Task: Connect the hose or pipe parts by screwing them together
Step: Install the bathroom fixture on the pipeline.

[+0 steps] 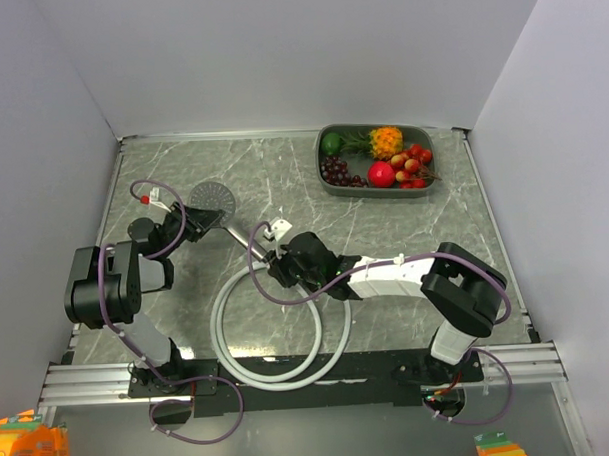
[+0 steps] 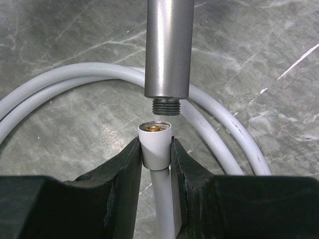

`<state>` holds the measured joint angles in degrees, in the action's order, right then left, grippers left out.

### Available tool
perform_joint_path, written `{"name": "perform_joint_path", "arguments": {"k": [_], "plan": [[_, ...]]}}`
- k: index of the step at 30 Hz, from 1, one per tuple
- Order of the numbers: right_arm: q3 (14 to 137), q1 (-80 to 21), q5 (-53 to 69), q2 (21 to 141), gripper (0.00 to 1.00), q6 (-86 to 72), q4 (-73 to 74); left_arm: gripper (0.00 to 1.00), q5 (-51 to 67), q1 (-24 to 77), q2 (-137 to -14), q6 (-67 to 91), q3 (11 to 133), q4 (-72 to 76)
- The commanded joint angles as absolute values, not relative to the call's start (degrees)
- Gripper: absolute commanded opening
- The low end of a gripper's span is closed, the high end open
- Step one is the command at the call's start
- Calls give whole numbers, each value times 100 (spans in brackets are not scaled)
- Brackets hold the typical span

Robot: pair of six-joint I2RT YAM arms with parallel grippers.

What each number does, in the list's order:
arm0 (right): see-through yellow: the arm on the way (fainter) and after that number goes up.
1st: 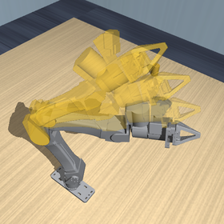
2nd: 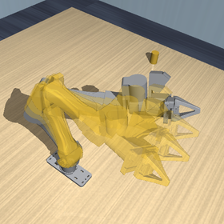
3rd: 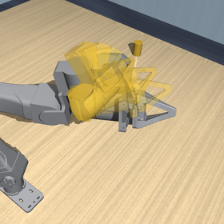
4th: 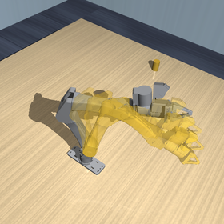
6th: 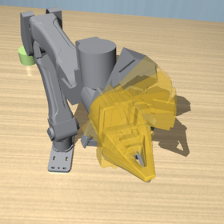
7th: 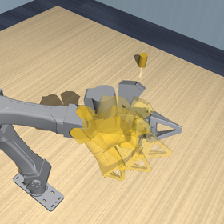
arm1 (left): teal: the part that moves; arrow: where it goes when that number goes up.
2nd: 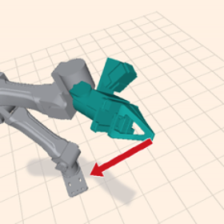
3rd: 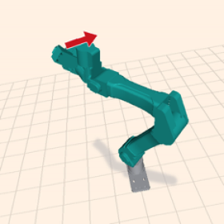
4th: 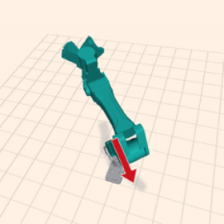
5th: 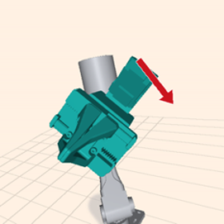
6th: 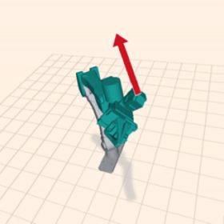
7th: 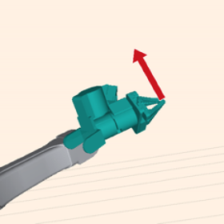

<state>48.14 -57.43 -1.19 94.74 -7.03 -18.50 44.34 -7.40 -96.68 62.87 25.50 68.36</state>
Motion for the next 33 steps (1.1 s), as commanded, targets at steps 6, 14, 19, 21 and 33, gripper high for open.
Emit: {"name": "perform_joint_path", "arguments": {"k": [6,14,19,21,33], "plan": [[4737,-5660,-35,9510,26,-844,-2224,1,4614,-712,-9536,6390,2575,7427],[4834,-5590,114,9659,25,-853,-2338,1,4632,-651,-9536,6355,2558,7418],[4869,-5581,176,9729,25,-870,-2355,1,4632,-642,-9580,6372,2558,7488],[4834,-5572,141,9721,26,-879,-2408,1,4641,-650,-9571,6355,2549,7471],[4896,-5476,167,9756,25,-870,-2531,1,4649,-589,-9536,6240,2540,7383]]}}
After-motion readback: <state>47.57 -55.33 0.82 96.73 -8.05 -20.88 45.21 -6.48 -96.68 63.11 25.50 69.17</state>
